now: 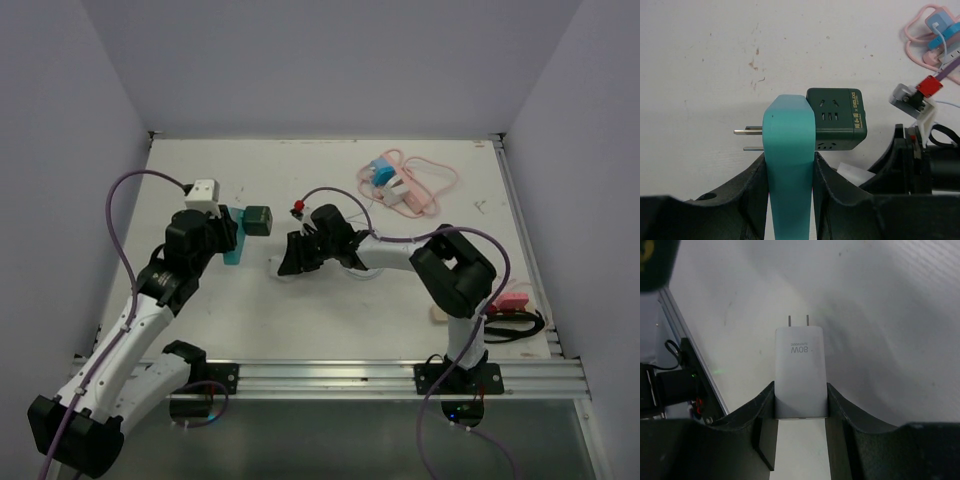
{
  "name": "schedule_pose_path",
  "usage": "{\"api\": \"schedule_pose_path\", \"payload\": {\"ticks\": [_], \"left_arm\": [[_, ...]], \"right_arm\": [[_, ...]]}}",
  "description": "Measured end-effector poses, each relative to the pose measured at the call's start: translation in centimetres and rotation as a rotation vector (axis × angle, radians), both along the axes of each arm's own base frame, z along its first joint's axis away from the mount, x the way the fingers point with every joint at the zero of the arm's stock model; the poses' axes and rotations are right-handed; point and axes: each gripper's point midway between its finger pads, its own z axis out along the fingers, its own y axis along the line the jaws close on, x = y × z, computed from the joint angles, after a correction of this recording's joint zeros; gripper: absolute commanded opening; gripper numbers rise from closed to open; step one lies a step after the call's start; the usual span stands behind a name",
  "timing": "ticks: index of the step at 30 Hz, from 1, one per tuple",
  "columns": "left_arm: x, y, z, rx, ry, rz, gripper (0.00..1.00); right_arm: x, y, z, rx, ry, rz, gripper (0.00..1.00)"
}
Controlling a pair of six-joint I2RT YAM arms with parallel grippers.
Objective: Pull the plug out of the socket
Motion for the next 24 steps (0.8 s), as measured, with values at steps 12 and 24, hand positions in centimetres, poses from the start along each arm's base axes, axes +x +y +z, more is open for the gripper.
{"api": "schedule_pose_path", "payload": {"ticks": [12,24], "left_arm": [[-1.2,-0.5,0.4,-0.040,0.001,-0.033,0.00],[-1.5,-1.7,-0.5,-0.056,0.043,-0.097,0.00]], "right_arm": [[4.2,2.5,-0.7,0.102,0.081,-0.077,0.86],[6.0,-4.0,3.1,-0.085,-0.152,-0.079,0.99]]}}
